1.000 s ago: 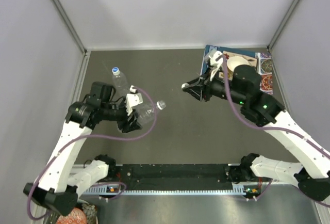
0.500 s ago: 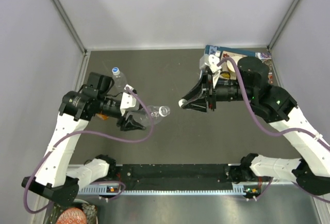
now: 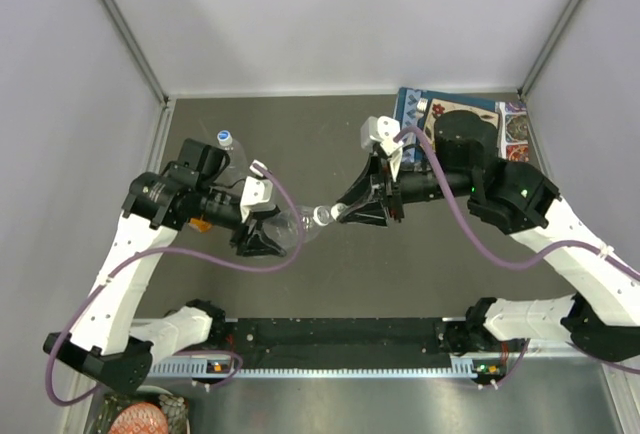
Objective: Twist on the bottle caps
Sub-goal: Screw the bottle cap onto the plastic bottle.
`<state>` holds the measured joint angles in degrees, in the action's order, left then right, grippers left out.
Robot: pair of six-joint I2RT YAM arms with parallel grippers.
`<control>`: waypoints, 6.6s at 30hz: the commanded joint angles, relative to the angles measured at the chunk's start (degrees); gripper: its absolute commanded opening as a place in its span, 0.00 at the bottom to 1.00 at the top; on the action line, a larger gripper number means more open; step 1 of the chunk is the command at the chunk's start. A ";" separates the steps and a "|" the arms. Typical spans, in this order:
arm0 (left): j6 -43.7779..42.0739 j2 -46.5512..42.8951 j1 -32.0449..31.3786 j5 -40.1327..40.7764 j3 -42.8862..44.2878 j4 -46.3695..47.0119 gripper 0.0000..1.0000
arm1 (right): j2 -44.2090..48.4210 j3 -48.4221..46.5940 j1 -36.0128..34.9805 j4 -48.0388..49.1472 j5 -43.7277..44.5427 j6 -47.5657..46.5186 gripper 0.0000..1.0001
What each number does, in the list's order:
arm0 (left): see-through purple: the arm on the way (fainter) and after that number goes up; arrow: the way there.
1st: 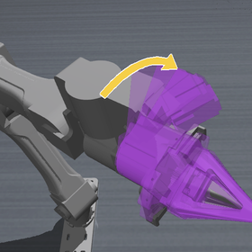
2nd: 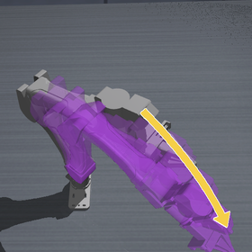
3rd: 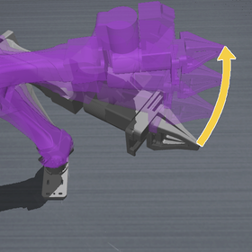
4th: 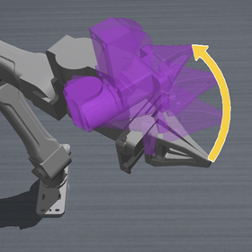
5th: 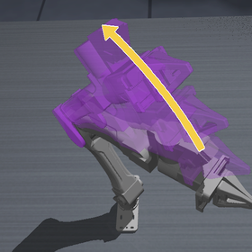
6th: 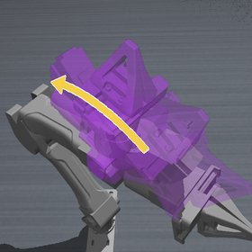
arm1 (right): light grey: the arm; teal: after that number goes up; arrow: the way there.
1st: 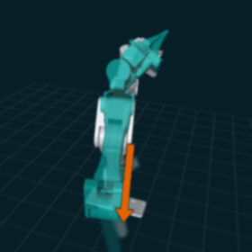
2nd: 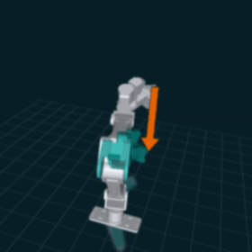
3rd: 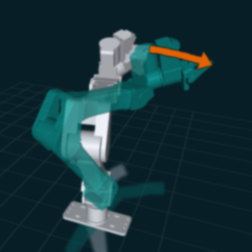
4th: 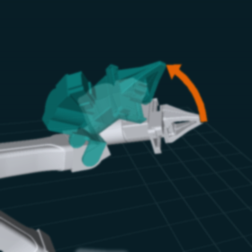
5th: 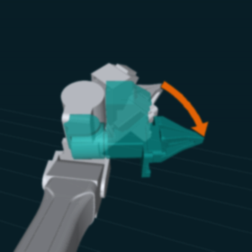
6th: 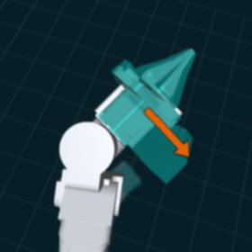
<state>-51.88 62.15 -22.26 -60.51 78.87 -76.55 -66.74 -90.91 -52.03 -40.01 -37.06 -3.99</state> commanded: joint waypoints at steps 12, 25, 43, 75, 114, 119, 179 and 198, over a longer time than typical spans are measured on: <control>7.75 -3.35 -0.50 -3.03 -3.28 7.47 0.24 | 3.20 4.61 -1.85 15.22 4.19 3.55 0.21; 9.34 -4.06 -0.42 -2.95 -3.55 8.61 0.22 | 0.83 5.05 -1.85 13.39 -0.21 6.19 0.22; 18.99 -6.69 -0.50 -2.59 -5.13 19.59 0.13 | 1.61 11.45 -2.20 20.57 0.14 12.32 0.20; 35.97 -6.51 -0.41 8.14 -4.78 36.30 0.05 | 4.68 19.19 -2.11 31.92 3.13 26.23 0.14; 45.29 -5.28 -0.41 35.81 -4.95 43.86 0.00 | -0.05 19.12 -7.91 33.77 25.98 42.57 0.04; 45.11 -5.28 -0.41 36.69 -5.40 44.83 0.00 | -2.43 17.00 -9.05 31.13 27.74 46.96 0.04; 50.90 -7.40 -1.38 13.34 -7.07 53.61 0.00 | -15.11 -31.26 -13.45 -19.23 30.67 23.62 0.69; 64.97 -7.40 -13.33 -13.23 -14.18 82.70 0.00 | -12.09 -32.75 10.63 9.58 -24.27 10.39 0.90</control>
<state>10.48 51.48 -30.52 -69.71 65.56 -0.47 -72.20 -121.80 -43.03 -37.93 -50.59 4.95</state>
